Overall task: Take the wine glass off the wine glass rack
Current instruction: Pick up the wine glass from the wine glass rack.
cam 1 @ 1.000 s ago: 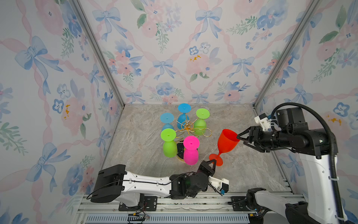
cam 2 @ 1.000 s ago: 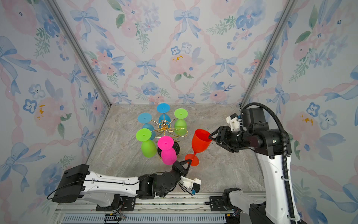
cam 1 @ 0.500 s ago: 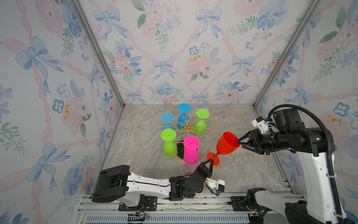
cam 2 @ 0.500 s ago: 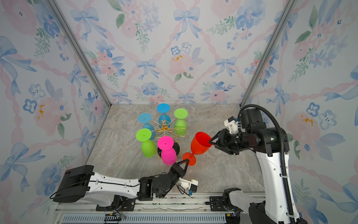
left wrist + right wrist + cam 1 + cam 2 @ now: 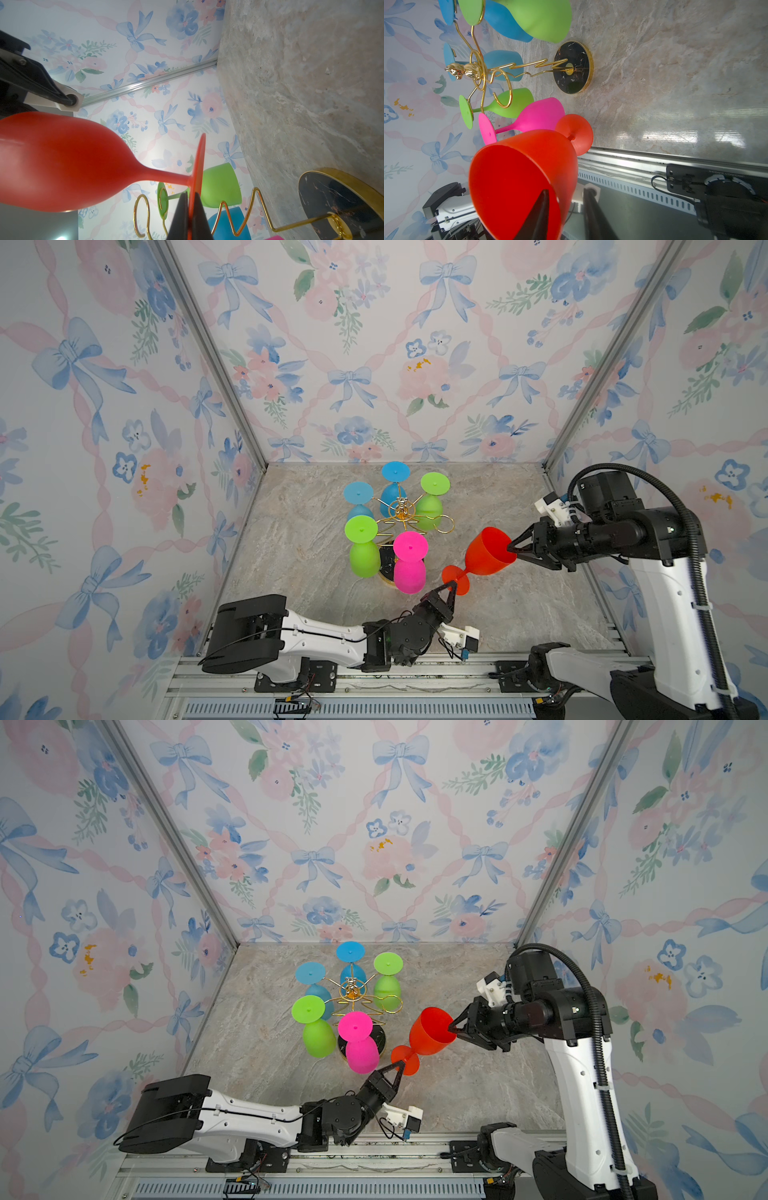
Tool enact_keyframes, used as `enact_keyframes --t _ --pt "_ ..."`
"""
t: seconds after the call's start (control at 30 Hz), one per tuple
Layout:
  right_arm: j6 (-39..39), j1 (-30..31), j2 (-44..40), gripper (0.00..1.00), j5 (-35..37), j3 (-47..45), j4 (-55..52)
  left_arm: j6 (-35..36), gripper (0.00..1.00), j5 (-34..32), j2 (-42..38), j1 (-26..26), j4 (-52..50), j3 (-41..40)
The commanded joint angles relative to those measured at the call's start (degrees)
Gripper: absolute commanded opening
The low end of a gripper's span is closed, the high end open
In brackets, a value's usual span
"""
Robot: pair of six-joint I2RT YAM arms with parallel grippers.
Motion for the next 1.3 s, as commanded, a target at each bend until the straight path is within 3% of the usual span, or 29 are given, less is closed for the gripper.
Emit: enact_keyframes --t 0.0,0.6,0.93,1.27 --pt "-0.73 0.8 0.44 0.28 -0.74 -0.57 -1.75 0.95 0.0 0.01 0.67 -0.39 2.98 -0.24" --pt "-3.14 1.72 1.36 0.05 0.45 -0.31 -3.04 2.27 0.0 0.38 0.26 -0.36 3.17 -0.9" --pt "-6.92 3.29 2.31 0.0 5.17 1.89 -5.4 2.82 0.25 1.46 -0.79 -0.4 3.32 -1.77" --pt "-8.38 3.4 2.68 0.0 13.21 3.77 -7.83 -1.52 0.38 2.18 -3.57 -0.56 3.21 -2.37"
